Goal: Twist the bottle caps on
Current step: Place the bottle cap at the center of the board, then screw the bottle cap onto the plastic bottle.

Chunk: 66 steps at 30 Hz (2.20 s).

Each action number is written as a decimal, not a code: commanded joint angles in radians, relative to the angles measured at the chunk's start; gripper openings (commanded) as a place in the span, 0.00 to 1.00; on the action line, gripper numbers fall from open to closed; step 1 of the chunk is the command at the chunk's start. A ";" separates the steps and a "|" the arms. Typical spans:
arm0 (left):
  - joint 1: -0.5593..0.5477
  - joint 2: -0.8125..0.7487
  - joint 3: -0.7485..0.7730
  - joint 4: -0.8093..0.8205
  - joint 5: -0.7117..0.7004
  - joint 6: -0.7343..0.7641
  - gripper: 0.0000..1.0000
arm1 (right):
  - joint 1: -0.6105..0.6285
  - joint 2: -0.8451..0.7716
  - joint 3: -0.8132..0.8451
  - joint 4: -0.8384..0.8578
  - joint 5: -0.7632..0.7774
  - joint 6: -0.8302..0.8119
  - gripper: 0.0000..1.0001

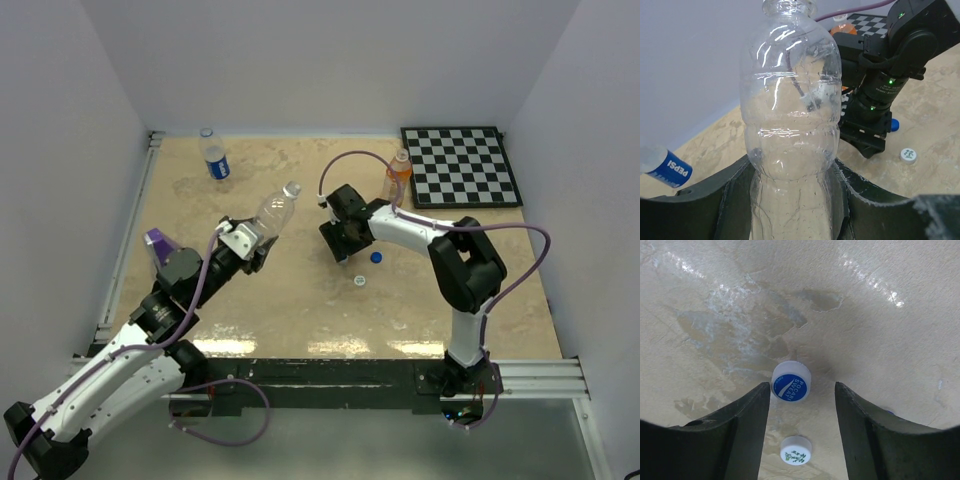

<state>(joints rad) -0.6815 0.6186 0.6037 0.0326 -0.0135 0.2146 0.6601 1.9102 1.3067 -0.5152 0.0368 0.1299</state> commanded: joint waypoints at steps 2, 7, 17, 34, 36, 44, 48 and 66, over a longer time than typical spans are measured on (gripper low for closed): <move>0.010 -0.019 -0.012 0.015 -0.069 0.034 0.00 | 0.003 0.009 0.086 -0.051 0.034 -0.012 0.55; 0.011 -0.016 -0.010 0.010 -0.062 0.035 0.00 | 0.006 0.015 0.092 -0.059 0.029 -0.010 0.54; 0.016 -0.011 -0.009 0.012 -0.043 0.034 0.00 | 0.016 0.035 0.100 -0.057 0.032 -0.009 0.46; 0.026 -0.003 -0.004 0.007 -0.017 0.026 0.00 | 0.024 0.053 0.101 -0.063 0.044 -0.010 0.42; 0.028 -0.002 -0.004 0.007 -0.016 0.026 0.00 | 0.024 0.055 0.101 -0.063 0.049 -0.007 0.44; 0.031 -0.007 -0.004 0.007 -0.009 0.023 0.00 | 0.026 0.061 0.105 -0.063 0.054 -0.009 0.44; 0.034 -0.008 -0.004 0.009 -0.006 0.023 0.00 | 0.026 0.055 0.105 -0.065 0.054 -0.009 0.37; 0.045 0.003 -0.002 0.012 0.009 0.017 0.00 | 0.026 0.039 0.124 -0.077 0.057 -0.015 0.44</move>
<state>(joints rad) -0.6479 0.6197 0.5911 0.0185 -0.0132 0.2287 0.6804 1.9766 1.3933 -0.5831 0.0841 0.1204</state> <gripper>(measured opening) 0.551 0.468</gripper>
